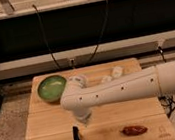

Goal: Knock the eraser over

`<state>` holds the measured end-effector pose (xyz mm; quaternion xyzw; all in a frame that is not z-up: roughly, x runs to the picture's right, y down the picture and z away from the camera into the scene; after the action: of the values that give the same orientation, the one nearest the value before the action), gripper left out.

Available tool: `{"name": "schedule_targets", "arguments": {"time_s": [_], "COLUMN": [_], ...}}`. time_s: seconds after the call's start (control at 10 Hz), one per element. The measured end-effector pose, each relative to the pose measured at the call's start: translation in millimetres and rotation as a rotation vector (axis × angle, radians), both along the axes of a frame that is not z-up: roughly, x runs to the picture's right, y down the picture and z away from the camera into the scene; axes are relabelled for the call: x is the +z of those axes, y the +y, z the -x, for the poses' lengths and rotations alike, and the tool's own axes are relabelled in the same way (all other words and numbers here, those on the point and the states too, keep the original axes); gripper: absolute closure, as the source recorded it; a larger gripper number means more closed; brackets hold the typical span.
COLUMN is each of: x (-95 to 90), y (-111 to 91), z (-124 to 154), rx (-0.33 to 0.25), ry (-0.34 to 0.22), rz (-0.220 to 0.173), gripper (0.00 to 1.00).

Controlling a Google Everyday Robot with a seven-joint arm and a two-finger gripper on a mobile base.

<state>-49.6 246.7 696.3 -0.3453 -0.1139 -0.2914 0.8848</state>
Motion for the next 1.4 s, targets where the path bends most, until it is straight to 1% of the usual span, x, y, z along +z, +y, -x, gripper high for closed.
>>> {"name": "schedule_targets", "arguments": {"time_s": [0.2, 0.4, 0.5, 0.7, 1.0, 1.4], "x": [-11.0, -21.9, -24.3, -26.4, -24.4, -19.7], "y": [6, 10, 11, 13, 15, 15], "z": [4, 20, 27, 41, 62, 76], "rx": [0.011, 0.016, 0.016, 0.02, 0.008, -0.005], "ry": [-0.009, -0.035, -0.047, -0.076, -0.128, -0.166], "rz": [0.001, 0.009, 0.013, 0.025, 0.044, 0.055], "gripper": [0.98, 0.98, 0.98, 0.98, 0.98, 0.98]}}
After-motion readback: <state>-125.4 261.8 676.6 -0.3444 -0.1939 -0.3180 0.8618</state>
